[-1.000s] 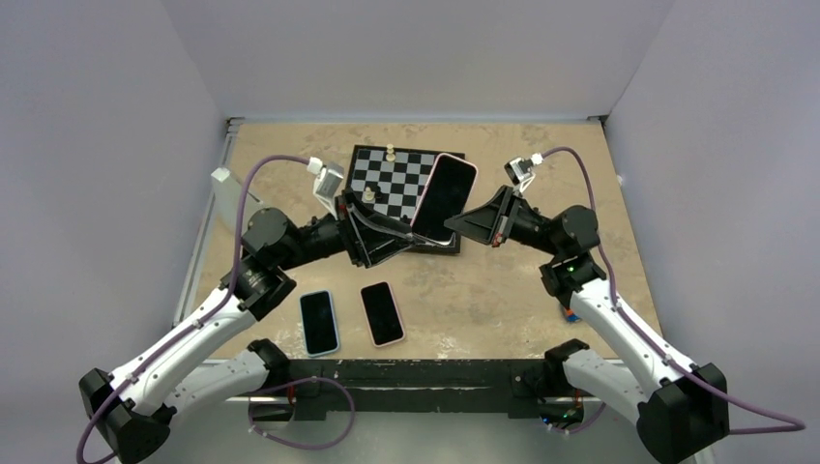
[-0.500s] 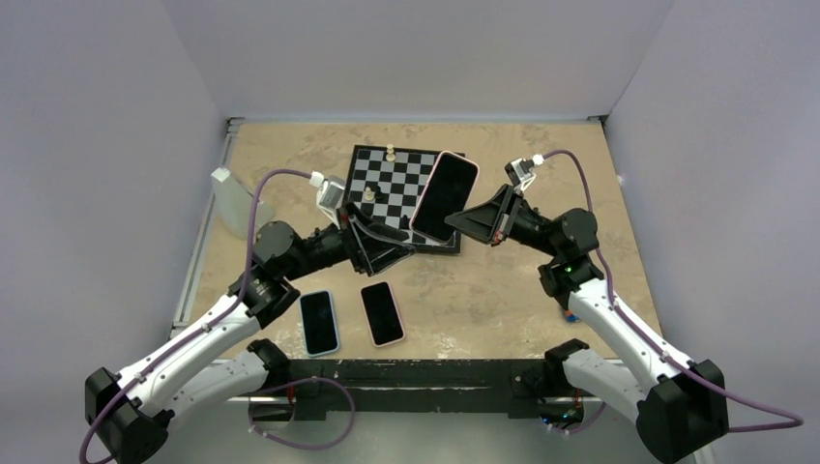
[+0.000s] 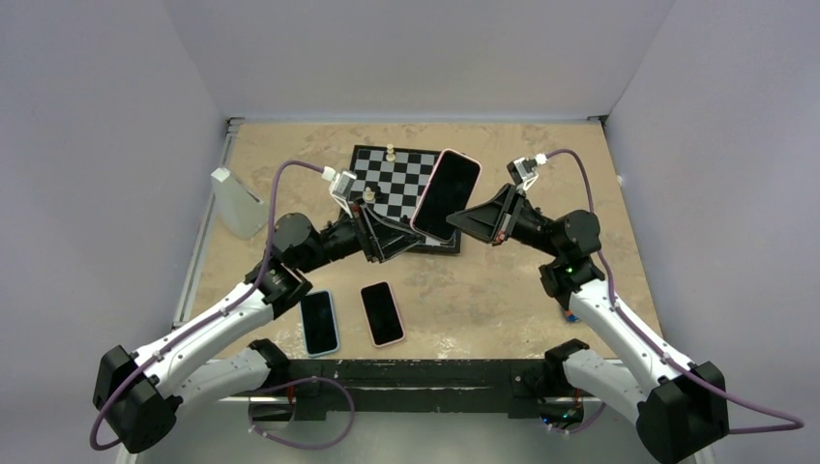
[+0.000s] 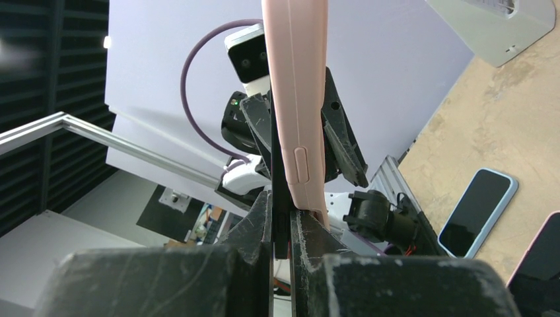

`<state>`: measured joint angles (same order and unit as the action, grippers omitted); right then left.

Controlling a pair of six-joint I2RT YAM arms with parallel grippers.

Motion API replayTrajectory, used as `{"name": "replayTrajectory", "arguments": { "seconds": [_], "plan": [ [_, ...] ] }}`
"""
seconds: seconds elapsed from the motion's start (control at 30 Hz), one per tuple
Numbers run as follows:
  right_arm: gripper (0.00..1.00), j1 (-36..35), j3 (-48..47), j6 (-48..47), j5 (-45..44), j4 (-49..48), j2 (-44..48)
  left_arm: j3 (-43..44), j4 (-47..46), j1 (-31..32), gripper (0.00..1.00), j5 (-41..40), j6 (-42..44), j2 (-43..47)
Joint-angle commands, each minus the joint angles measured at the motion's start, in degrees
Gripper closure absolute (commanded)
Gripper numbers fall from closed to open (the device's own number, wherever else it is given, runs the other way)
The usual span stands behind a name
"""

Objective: Take the phone out of the phone case
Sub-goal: Remove the phone case from the phone.

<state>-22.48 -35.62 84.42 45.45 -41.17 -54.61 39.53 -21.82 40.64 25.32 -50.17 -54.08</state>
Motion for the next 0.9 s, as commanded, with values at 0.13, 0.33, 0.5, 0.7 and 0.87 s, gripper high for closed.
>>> {"name": "replayTrajectory", "arguments": {
  "seconds": [0.13,0.33,0.5,0.7,0.87],
  "plan": [
    [1.00,0.0,-0.1,0.9,-1.8,-5.9,1.6,1.7,-7.9,0.2,0.47,1.2,-3.0,-0.8],
    [1.00,0.0,-0.4,1.1,-1.8,-6.2,1.4,1.7,-7.3,0.3,0.39,0.0,-2.6,-0.4],
    [1.00,-0.1,-0.8,1.3,-1.7,-5.9,1.8,3.3,-6.8,0.2,0.53,0.0,-1.9,-1.9],
    [1.00,-0.1,-0.8,1.8,-1.9,-6.3,2.0,3.7,-6.2,0.2,0.62,-0.4,-0.9,-2.7],
    [1.00,0.0,0.0,2.8,-2.0,-7.6,2.1,5.8,-4.9,0.2,0.67,-1.8,-1.2,-5.1]
  ]
}}
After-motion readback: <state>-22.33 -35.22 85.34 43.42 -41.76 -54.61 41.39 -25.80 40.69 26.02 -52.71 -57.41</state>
